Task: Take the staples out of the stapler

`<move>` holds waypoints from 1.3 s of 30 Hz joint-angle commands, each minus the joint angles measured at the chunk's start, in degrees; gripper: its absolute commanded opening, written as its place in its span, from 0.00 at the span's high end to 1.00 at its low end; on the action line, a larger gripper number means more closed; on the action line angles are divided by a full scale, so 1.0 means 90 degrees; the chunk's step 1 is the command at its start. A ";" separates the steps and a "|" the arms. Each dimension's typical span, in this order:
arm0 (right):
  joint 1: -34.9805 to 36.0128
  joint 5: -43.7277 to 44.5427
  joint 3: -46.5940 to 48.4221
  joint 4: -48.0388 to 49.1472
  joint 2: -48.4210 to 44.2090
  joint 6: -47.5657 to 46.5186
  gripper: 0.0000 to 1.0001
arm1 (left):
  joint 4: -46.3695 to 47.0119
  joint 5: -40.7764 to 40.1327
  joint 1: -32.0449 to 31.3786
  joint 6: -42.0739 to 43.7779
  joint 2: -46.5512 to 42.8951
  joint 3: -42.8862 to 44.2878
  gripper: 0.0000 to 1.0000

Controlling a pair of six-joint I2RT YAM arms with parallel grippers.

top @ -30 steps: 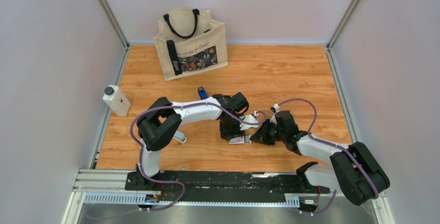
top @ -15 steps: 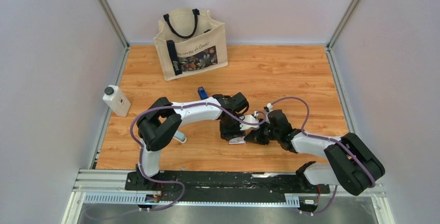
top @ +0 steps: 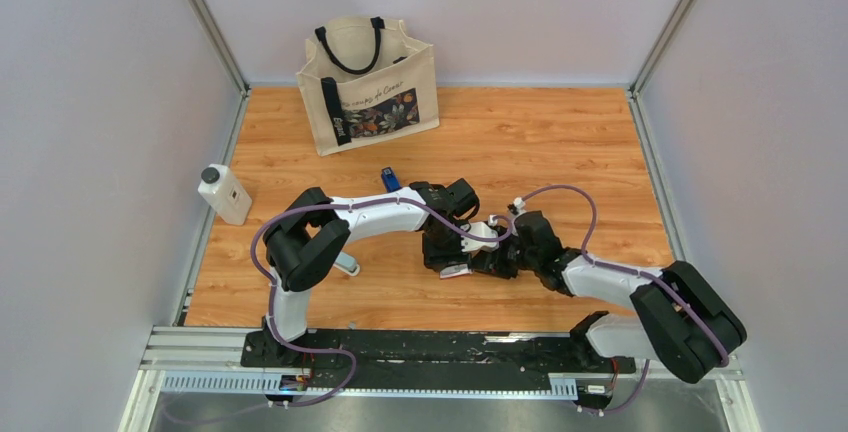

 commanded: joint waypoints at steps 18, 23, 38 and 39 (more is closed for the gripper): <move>-0.0179 -0.0117 -0.0312 -0.0718 -0.0619 -0.0250 0.60 | -0.0806 0.0443 0.0298 0.0298 -0.0621 0.0373 0.42; -0.0179 -0.0098 -0.0381 -0.0737 -0.0620 -0.0113 0.58 | -0.1100 0.1363 0.0269 -0.0141 -0.0719 0.0657 0.38; -0.0170 0.0039 -0.0596 -0.1089 -0.1127 0.0141 0.56 | 0.0451 0.0886 -0.0287 -0.0533 -0.0134 -0.0026 0.12; -0.0170 0.0029 -0.0596 -0.1089 -0.1156 0.0160 0.56 | 0.0646 0.0721 -0.0307 -0.0552 -0.0143 -0.0075 0.12</move>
